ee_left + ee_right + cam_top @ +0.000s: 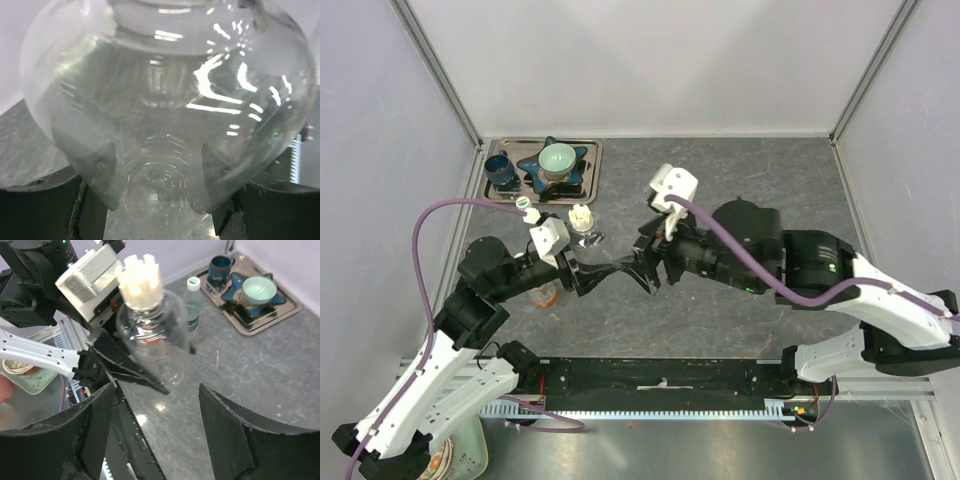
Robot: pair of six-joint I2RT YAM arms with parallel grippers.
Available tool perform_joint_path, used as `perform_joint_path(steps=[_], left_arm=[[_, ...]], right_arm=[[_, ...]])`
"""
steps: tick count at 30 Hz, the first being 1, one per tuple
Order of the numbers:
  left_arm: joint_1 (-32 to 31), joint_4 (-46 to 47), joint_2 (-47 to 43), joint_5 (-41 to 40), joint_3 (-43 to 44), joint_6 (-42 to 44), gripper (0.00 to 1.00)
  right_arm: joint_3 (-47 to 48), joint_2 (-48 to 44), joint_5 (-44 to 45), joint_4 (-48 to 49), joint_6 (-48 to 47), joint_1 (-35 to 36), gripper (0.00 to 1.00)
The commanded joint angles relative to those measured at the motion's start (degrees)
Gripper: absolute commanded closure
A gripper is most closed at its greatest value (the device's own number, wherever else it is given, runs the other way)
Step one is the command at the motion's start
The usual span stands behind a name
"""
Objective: Screw on the bottle caps
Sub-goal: Screw the bottle cap onto the plastic bottle.
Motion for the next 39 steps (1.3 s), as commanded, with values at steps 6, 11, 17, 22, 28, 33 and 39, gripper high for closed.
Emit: perform_joint_path(steps=[6,11,17,22,28,33,39], left_arm=[[0.51,5.35,0.15,36.47,-0.22,-2.22,0.98],[0.51,5.7,0.95,44.57,-0.48,-2.83,0.98],[0.51,5.79,2.18,47.92,-0.13,-3.98,0.98],[0.51,5.26,2.26,50.11,0.31,-4.51,0.98],[0.51,4.56,2.0,51.26,0.05,-3.89,0.98],[0.51,4.03,2.18,50.47,0.05,-3.19,0.98],[0.51,3.42,2.18,49.94,0.31,-2.57,0.98]], right_arm=[[-6.47,-9.18,-17.36,15.6,-14.38,-3.99,0.02],[-9.72,-10.86,-38.5,21.15,-19.48,-4.96,0.02],[-4.54,-3.58,-53.26,21.24,-16.68,-8.82,0.02],[-2.87,-0.48,-58.29,23.16,-14.05,-11.55,0.02],[-4.01,-0.13,-62.78,28.16,-11.14,-13.39,0.03],[-3.84,2.32,-65.77,30.37,-6.93,-13.75,0.07],[-1.38,6.37,-69.2,30.38,-5.16,-14.27,0.15]])
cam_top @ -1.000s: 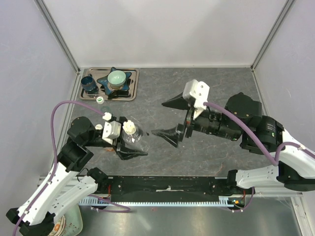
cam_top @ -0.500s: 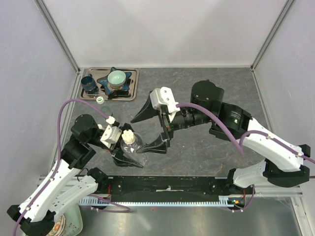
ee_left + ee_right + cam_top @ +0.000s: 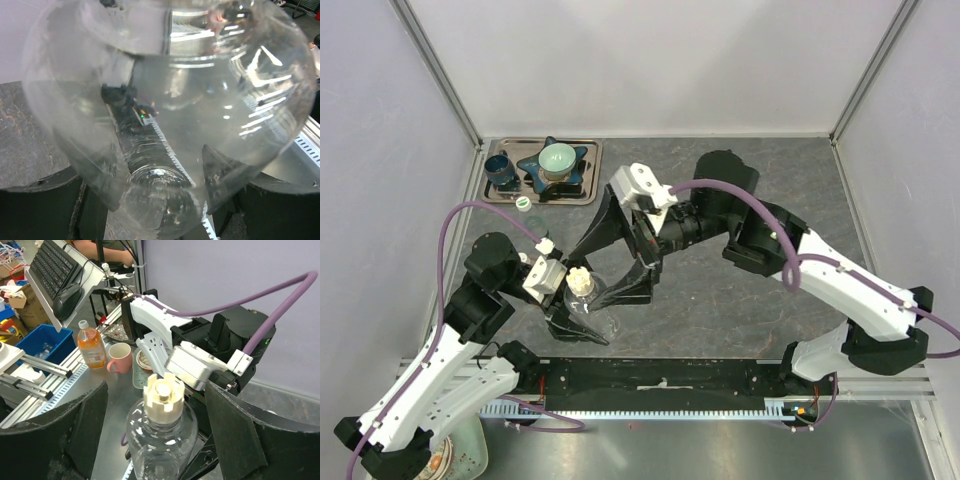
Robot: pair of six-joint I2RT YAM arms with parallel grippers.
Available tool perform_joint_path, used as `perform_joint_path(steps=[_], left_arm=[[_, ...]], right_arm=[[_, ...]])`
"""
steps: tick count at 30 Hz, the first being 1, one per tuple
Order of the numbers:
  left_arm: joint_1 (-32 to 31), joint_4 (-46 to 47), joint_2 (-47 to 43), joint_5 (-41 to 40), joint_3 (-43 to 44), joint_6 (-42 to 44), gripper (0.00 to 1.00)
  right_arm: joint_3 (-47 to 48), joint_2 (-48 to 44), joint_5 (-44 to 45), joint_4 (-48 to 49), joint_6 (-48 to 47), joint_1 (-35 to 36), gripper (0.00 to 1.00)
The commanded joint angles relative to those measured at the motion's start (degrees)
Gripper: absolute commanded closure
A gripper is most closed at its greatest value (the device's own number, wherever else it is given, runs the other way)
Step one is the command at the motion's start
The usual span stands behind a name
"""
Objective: Screw on the bottle caps
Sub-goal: Screw the bottle cap onto the plastic bottle.
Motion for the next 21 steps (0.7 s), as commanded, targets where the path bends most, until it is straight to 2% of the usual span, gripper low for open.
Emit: perform_joint_path(steps=[1,6,9,12,13,15,16,21], left_arm=[[0.29,0.11,-0.05,1.0,0.92,0.07,0.98],[0.29,-0.5,-0.23,0.91,1.01,0.51,0.98],[0.29,-0.5,-0.4,0.48,1.01,0.69,0.98],[0.38,-0.68,-0.67,-0.14,0.83,0.78,0.98],[0.38,-0.68,-0.67,-0.84,0.83,0.78,0.98],[0.46,-1.03,-0.93,-1.37,0.83,0.78,0.98],[0.55,-1.12,-0.93,-1.89,0.92,2.34,0.98],[0.81,-2.35,-1.11,-4.62,1.01,3.76,0.98]], right_arm=[[2.32,2.16,-3.8,2.42,2.29,-0.53,0.16],[2.23,2.24,-3.8,2.68,2.56,-0.53,0.18],[2.06,2.51,-4.41,3.21,3.17,-0.53,0.25],[1.88,2.86,-5.38,3.48,3.79,-0.61,0.37],[1.79,3.12,-5.38,3.56,4.05,-0.7,0.45],[1.62,3.39,-5.56,3.48,4.58,-0.61,0.55],[1.27,3.47,-5.65,3.56,4.66,-0.7,0.65],[-0.14,3.3,-4.51,3.48,5.19,-0.97,0.85]])
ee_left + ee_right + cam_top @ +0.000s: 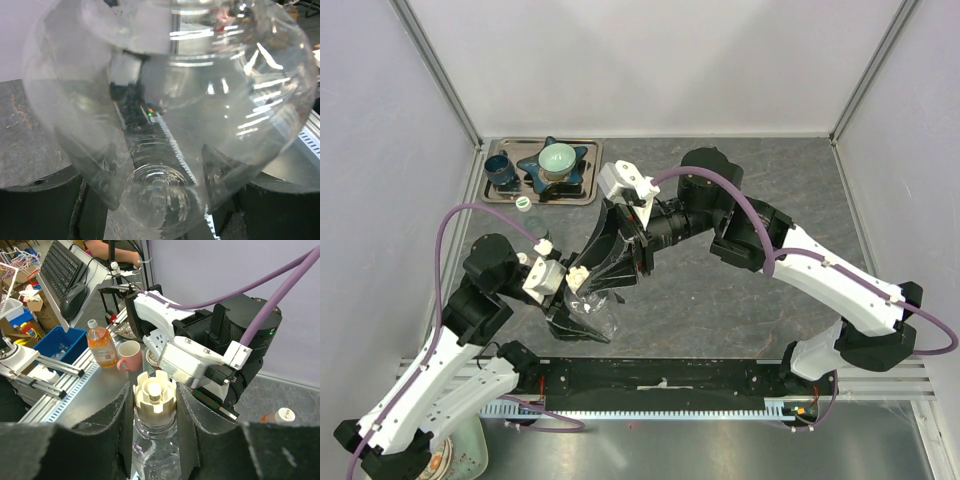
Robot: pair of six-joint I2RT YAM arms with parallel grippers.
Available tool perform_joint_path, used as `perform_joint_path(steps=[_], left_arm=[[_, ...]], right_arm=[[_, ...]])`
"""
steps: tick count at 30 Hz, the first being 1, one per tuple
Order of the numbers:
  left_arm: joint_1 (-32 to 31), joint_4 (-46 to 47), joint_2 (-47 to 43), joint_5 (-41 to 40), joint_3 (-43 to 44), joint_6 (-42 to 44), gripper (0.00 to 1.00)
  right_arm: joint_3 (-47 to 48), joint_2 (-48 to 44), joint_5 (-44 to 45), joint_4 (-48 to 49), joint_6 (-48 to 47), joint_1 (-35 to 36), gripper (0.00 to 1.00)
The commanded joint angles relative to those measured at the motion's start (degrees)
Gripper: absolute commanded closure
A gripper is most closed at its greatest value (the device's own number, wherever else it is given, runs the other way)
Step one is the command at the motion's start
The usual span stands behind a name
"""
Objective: Screw on the bottle caps
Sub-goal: Screw the bottle cap onto the plastic bottle.
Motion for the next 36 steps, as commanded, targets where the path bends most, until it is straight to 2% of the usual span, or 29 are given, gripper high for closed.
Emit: perform_joint_path(steps=[1,4,5,10,15,20,26,31,32,33,34,35,36], left_arm=[[0.71,-1.41,-0.56,-4.42,1.27,3.24,0.98],[0.79,-2.11,-0.65,-10.03,2.06,4.46,0.98],[0.97,-2.46,-0.74,-11.97,2.24,4.73,0.98],[1.32,-2.38,-0.91,-29.88,2.77,5.52,0.98],[1.67,-0.28,-1.27,-39.58,2.85,3.6,0.98],[2.2,1.14,-0.91,-46.7,4.52,0.26,0.98],[2.55,0.52,-0.65,-52.94,6.37,-2.29,0.98],[2.64,0.17,-0.91,-55.76,5.76,-3.17,0.98],[2.73,0.35,-1.0,-55.33,5.5,-3.26,0.98],[2.73,0.52,-1.09,-54.8,4.97,-3.44,0.98],[2.82,0.78,-1.26,-54.19,4.62,-3.44,0.98],[2.82,1.13,-1.35,-53.4,4.27,-3.44,0.98],[2.82,1.23,-1.44,-52.34,3.91,-3.61,0.98]], right_arm=[[-0.86,-0.39,-0.62,1.36,0.97,-0.11,0.89],[-1.13,-1.36,5.17,-4.07,-2.61,-0.2,0.99],[-1.48,-1.89,10.32,-5.23,-3.15,-0.2,1.0],[-8.22,-6.19,24.77,-7.35,-4.47,-0.12,1.0],[-13.95,-8.74,37.51,-6.3,-4.47,2.6,1.0],[-16.95,-6.64,57.81,-4.45,-3.6,9.01,1.0],[-12.65,0.47,79.23,-6.99,5.01,15.08,1.0],[0.17,8.91,96.84,-21.83,11.41,19.3,1.0],[2.1,10.14,98.16,-23.76,11.78,20.53,0.99],[5.69,12.06,101.22,-26.92,12.13,21.24,0.83],[7.29,12.69,101.6,-27.99,11.96,21.94,0.77],[8.79,13.05,101.34,-28.79,11.7,22.99,0.76],[10.54,12.79,99.6,-29.05,11.26,23.44,0.7]])
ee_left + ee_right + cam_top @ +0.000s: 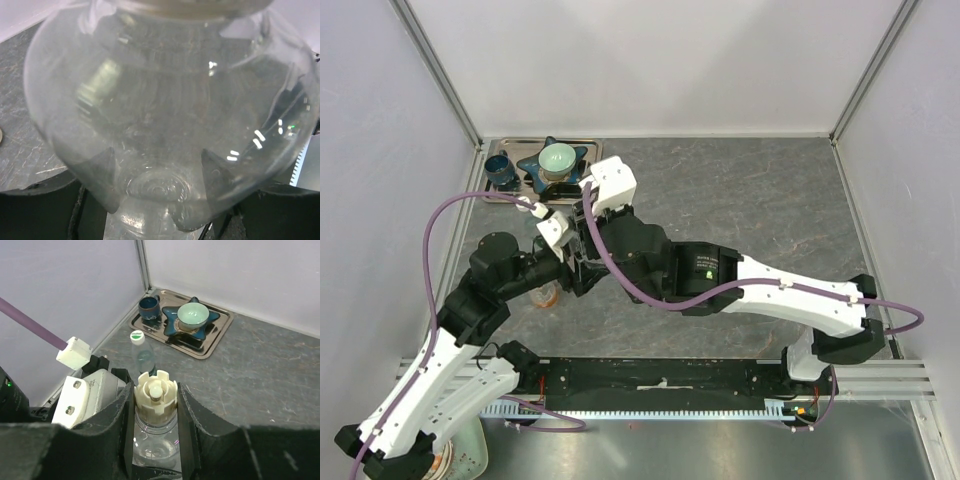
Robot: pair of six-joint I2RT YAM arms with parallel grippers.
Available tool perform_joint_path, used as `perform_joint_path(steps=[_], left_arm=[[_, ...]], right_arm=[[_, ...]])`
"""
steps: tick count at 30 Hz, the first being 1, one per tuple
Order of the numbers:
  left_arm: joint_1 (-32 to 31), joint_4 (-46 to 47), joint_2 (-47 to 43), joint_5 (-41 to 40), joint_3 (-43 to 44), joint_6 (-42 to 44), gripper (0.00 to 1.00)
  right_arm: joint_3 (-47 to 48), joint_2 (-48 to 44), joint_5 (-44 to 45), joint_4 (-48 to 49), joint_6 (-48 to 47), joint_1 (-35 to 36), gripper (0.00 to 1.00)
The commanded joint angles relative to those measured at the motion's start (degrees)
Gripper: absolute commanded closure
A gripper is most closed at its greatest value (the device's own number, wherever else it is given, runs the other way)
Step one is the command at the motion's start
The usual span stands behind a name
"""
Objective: Screw on the bottle caps
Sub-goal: Screw the bottle cap onto the plastic bottle.
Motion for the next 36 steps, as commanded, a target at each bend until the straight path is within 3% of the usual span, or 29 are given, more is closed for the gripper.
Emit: perform_joint_path(steps=[1,2,3,5,6,8,9,13,16,19,20,23,30,36], left_arm=[[0.74,14.08,-0.83,-0.78,2.36,-2.67,0.98],[0.74,14.25,-0.92,-0.16,2.18,-2.67,0.98],[0.74,14.34,-1.09,0.45,1.92,-2.94,0.98],[0.74,14.69,-1.36,0.98,1.74,-3.2,0.98],[0.74,15.04,-1.44,1.42,1.57,-3.38,0.98],[0.83,15.22,-1.36,1.95,1.22,-3.81,0.98],[0.83,15.57,-1.44,2.65,1.13,-3.99,0.98],[0.92,16.62,-1.09,6.25,0.78,-4.52,0.98],[0.92,17.94,-0.66,15.28,-0.01,-5.05,0.98],[0.92,20.13,-0.3,31.96,-0.98,-5.48,0.98],[0.83,20.32,-0.13,42.45,-1.5,-5.14,0.98],[0.74,21.2,0.31,53.94,-2.47,-5.31,0.98],[0.83,17.68,-0.04,63.12,-2.57,-1.45,0.98],[0.83,16.8,-0.3,65.5,-2.3,-1.53,0.98]], right_arm=[[3.76,3.3,-1.21,-18.76,3.87,5.49,0.64],[3.77,2.34,-3.06,-18.24,2.39,5.58,0.56],[2.46,-0.37,-6.21,-16.58,2.02,5.67,0.42],[-0.26,-4.33,-9.83,-13.68,-0.25,5.59,0.29],[-2.8,-8.18,-11.06,-11.05,-0.53,5.59,0.17],[-4.84,-11.71,-15.19,-9.19,-2.28,5.59,0.03],[-6.15,-14.34,-16.33,-8.49,-3.07,5.59,0.02],[-8.36,-19.1,-29.21,-8.3,-8.51,5.59,0.02],[-9.77,-22.01,-36.36,-8.65,-13.96,4.45,0.02],[-9.51,-24.21,-45.85,-8.39,-19.06,1.38,0.02],[-8.81,-24.73,-50.92,-7.52,-19.59,0.41,0.02],[-6.18,-23.61,-63.23,-6.03,-21.44,-3.37,0.04],[1.21,-14.64,-80.91,-5.75,-20.48,-10.14,0.19],[4.47,-9.36,-90.95,-3.74,-17.58,-13.66,0.19]])
